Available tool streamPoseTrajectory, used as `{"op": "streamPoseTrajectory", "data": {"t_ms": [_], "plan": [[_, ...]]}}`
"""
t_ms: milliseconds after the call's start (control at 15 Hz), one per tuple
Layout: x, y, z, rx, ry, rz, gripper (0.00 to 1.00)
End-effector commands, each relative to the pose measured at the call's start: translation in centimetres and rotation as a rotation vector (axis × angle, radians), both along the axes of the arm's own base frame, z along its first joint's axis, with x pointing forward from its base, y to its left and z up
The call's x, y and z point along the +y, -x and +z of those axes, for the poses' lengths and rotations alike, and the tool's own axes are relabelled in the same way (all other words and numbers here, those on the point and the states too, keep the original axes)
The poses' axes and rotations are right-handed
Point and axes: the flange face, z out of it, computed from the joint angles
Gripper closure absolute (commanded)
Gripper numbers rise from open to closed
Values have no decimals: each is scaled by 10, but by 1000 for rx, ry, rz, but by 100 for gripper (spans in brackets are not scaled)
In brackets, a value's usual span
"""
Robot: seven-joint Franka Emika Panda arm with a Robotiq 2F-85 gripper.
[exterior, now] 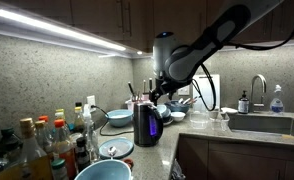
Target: Turn off the black electric kettle then open the lid
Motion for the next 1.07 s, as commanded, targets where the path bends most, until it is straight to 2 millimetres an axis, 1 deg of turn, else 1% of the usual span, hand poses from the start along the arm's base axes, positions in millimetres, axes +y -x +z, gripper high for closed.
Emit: {"op": "streamPoseTrajectory", "data": {"t_ms": [0, 200, 333, 467, 733, 800, 1000], "plan": [[-2, -9, -21, 29, -5, 15, 0], [-5, -18, -36, 47, 25, 39, 0], [-2, -23, -34, 37, 34, 59, 0], [2, -26, -29, 22, 47, 79, 0], [8, -33, -5, -43, 63, 96, 0], [7, -36, 0, -52, 60, 93, 0], [-1, -40, 2, -51, 55, 69, 0]]}}
